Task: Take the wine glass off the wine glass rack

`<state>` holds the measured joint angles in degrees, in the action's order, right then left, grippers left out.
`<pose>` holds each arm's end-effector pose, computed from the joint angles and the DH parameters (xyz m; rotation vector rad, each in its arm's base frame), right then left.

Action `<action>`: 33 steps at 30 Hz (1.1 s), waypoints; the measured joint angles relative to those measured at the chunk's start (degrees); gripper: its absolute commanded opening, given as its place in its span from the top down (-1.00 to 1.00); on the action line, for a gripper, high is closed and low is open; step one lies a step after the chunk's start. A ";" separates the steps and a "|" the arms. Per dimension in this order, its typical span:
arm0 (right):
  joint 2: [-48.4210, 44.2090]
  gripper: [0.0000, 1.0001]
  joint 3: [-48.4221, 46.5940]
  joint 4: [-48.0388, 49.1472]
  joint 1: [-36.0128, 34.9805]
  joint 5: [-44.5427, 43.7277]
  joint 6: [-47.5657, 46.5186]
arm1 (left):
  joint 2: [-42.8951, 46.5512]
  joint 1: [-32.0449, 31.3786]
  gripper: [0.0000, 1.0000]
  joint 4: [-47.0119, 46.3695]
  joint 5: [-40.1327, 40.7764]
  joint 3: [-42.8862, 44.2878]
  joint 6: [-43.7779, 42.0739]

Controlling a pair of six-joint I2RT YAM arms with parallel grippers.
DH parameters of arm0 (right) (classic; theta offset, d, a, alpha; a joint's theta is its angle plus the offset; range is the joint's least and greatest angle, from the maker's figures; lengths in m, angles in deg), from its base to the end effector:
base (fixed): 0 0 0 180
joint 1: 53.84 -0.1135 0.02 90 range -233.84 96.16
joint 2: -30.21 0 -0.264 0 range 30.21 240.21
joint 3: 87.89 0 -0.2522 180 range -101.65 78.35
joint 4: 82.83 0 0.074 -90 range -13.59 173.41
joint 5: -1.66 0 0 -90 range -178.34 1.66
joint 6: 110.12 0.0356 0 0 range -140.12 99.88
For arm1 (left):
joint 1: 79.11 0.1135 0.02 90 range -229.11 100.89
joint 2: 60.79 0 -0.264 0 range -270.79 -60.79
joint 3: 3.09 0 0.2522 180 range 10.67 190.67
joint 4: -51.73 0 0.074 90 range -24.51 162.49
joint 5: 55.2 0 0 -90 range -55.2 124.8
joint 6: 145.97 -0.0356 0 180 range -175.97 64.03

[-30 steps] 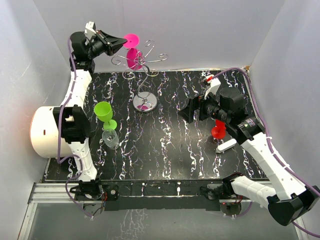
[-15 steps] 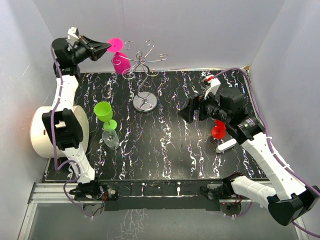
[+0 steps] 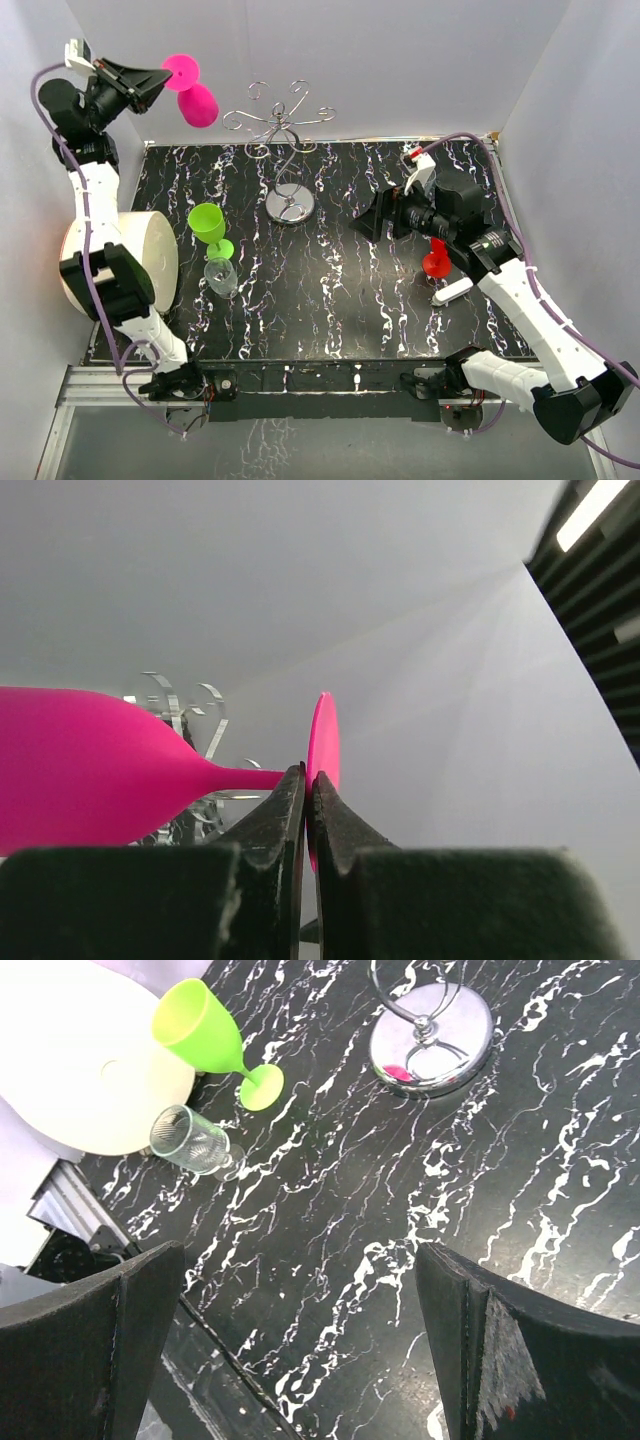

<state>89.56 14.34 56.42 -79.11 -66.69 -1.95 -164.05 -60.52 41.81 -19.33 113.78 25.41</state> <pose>0.1967 0.1074 0.3796 -0.3829 1.9971 0.8586 0.4003 0.1042 0.4677 -0.3114 1.4601 -1.4494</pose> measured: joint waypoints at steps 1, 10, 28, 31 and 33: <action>0.17 -0.96 -0.02 0.20 0.00 0.39 0.46 | 1.88 -0.13 1.00 -0.94 -0.15 -0.20 0.04; 0.26 -0.97 -0.26 6.43 0.00 4.70 8.33 | 24.20 -2.67 1.00 -22.53 -2.43 -8.61 7.80; 0.66 -0.97 2.75 43.52 -0.02 14.80 31.50 | 34.49 -22.62 1.00 -59.87 3.58 -38.64 32.06; 1.57 -0.96 2.75 47.58 -0.02 15.21 33.97 | 35.26 -25.99 1.00 -62.16 4.70 -43.63 32.98; 2.32 -0.96 2.91 49.31 -0.02 15.43 35.34 | 35.91 -29.00 1.00 -63.49 5.64 -46.77 33.00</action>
<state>91.88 17.24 105.73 -79.14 -51.26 33.40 -128.14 -89.52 -21.69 -13.69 67.01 58.42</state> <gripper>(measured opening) 0.983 0.029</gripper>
